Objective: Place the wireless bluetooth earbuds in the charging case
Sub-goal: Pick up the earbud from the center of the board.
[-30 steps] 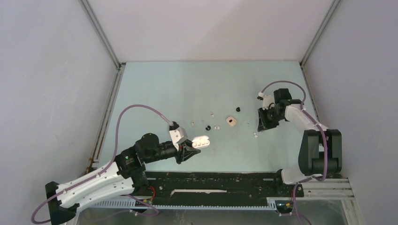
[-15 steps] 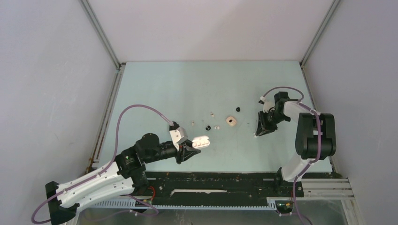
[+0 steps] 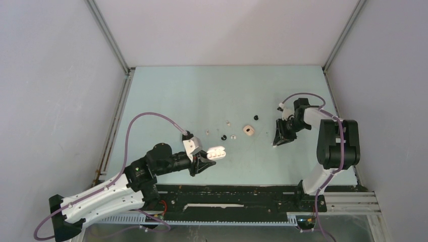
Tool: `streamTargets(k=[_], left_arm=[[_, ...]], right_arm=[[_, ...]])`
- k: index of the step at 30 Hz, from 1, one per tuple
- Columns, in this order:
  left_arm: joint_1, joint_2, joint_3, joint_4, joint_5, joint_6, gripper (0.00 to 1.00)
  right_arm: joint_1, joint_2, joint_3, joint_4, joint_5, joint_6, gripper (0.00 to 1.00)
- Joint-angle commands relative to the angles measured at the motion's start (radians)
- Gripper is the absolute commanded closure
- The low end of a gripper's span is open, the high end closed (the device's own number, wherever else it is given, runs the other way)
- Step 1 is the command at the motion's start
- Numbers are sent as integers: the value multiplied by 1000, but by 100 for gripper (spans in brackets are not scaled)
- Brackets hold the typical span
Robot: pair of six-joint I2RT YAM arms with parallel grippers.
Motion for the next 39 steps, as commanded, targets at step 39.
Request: streamTargets(k=[39], left_arm=[[4, 1, 20, 20, 25, 18, 99]], right_arm=[[23, 28, 42, 7, -30, -21, 71]])
